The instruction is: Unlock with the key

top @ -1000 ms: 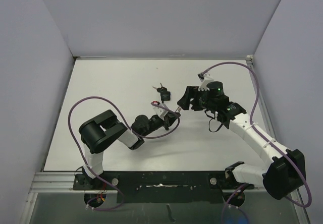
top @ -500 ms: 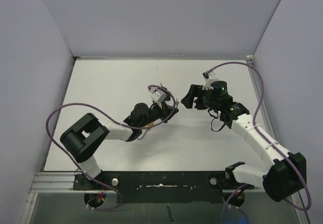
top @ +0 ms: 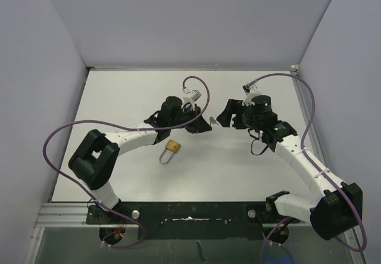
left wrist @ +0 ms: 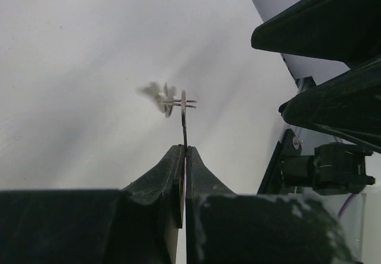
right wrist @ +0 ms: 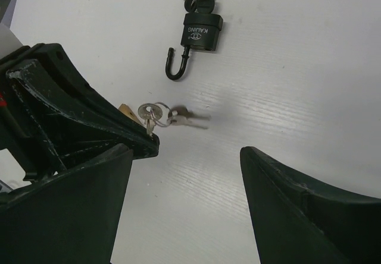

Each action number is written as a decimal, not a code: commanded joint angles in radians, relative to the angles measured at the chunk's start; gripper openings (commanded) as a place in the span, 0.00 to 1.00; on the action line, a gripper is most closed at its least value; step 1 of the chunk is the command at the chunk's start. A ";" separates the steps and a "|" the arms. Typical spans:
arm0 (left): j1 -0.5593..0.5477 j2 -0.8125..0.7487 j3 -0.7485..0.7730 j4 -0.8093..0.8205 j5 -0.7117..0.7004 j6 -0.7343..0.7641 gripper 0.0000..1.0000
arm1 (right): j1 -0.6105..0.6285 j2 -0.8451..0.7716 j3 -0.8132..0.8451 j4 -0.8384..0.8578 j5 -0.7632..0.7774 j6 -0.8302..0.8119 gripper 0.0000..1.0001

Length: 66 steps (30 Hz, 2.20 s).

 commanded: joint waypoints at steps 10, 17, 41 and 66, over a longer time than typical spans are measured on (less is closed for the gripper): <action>0.049 0.034 0.129 -0.181 0.263 -0.035 0.00 | -0.019 -0.055 -0.011 0.026 -0.006 -0.022 0.74; 0.051 0.027 0.136 -0.199 0.362 0.054 0.00 | -0.065 -0.070 -0.096 0.190 -0.203 -0.028 0.70; 0.067 0.159 0.286 -0.138 0.709 0.106 0.00 | -0.121 -0.088 -0.184 0.384 -0.456 -0.002 0.41; 0.085 0.191 0.294 -0.072 0.740 0.080 0.00 | -0.148 0.006 -0.241 0.571 -0.567 0.066 0.36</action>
